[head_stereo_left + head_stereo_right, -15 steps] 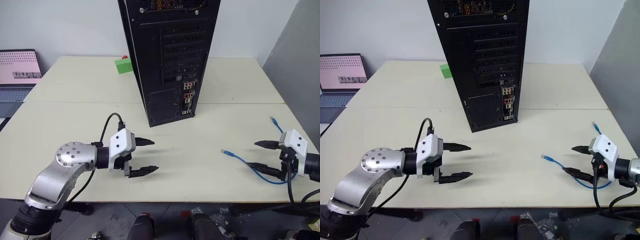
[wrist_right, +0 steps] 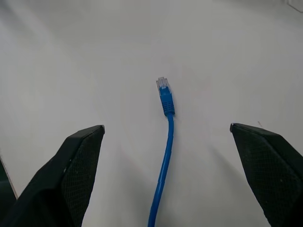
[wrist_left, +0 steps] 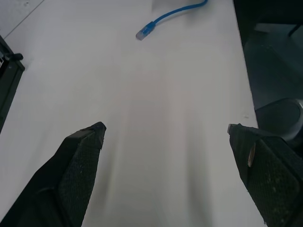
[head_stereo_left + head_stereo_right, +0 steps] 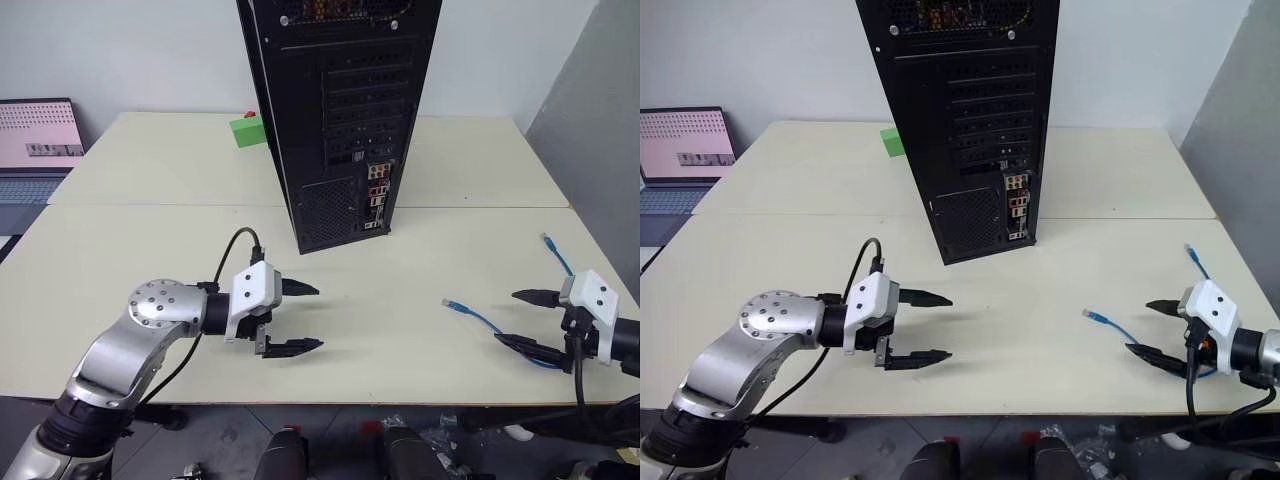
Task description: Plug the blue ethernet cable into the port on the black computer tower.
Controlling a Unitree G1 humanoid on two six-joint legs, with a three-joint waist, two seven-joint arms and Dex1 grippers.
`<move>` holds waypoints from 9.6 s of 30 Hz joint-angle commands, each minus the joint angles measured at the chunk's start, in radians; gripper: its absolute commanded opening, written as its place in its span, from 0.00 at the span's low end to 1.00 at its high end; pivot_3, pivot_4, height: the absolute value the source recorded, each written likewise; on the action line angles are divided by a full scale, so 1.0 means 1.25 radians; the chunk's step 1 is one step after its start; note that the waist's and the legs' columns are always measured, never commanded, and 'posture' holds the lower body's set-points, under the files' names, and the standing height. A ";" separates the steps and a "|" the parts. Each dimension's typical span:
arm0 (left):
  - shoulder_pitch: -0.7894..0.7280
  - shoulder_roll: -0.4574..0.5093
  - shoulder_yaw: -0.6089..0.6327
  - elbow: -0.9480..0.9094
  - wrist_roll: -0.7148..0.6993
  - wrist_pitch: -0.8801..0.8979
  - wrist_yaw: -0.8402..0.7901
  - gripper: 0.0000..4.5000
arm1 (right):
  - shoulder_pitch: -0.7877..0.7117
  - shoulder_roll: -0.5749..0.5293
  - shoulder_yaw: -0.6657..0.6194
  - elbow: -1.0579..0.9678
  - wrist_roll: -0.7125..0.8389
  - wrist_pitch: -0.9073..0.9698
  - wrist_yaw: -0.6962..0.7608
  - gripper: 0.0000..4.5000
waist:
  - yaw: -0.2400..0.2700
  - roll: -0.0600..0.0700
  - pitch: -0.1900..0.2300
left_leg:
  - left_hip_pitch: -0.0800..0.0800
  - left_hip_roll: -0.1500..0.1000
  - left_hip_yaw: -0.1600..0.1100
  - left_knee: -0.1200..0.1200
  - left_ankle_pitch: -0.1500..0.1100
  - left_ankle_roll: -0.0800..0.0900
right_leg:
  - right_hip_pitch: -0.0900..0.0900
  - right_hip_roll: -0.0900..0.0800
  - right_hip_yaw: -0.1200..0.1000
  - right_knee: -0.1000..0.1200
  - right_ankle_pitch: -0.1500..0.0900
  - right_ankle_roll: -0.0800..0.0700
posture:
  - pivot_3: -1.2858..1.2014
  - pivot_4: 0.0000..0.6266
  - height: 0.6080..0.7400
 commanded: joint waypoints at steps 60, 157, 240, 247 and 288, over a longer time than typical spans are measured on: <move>-0.203 -0.216 -0.159 0.251 0.177 -0.216 -0.040 1.00 | -0.385 0.196 0.441 -0.112 -0.118 0.165 -0.053 0.02 | 0.000 0.000 0.000 | -0.001 0.000 -0.002 0.001 0.000 0.000 | 0.000 0.000 -0.002 0.001 0.002 -0.003 | 0.52 0.24 1.00; -0.298 -0.196 -0.109 0.723 0.723 -1.368 0.584 0.04 | -0.443 0.322 0.296 -0.088 0.229 0.431 -0.129 0.00 | 0.000 0.000 0.000 | -0.001 -0.001 -0.002 0.001 0.000 0.000 | 0.000 0.000 -0.002 0.001 0.003 -0.003 | 0.52 0.24 1.00; -0.039 -0.410 0.002 0.024 0.219 -0.052 0.594 0.84 | -0.688 0.717 0.257 0.103 -0.148 0.333 -0.797 0.00 | -0.008 0.000 0.000 | -0.002 0.000 -0.002 0.000 0.000 0.000 | -0.003 0.000 -0.001 0.002 0.003 -0.003 | 0.52 0.24 1.00; -0.041 -0.416 -0.003 0.033 0.226 -0.062 0.593 0.84 | -0.710 0.672 0.282 0.123 -0.164 0.331 -0.755 0.00 | -0.011 0.000 0.000 | -0.002 0.000 -0.002 0.000 0.000 0.000 | -0.003 0.000 -0.001 0.002 0.003 -0.003 | 0.52 0.24 1.00; -0.052 -0.440 -0.024 0.069 0.284 -0.103 0.593 0.84 | -0.905 0.630 0.297 0.256 -0.153 0.396 -0.629 0.00 | -0.033 0.000 0.000 | -0.002 0.000 -0.001 -0.001 0.000 0.000 | -0.005 0.001 0.001 0.003 0.003 -0.003 | 0.52 0.24 1.00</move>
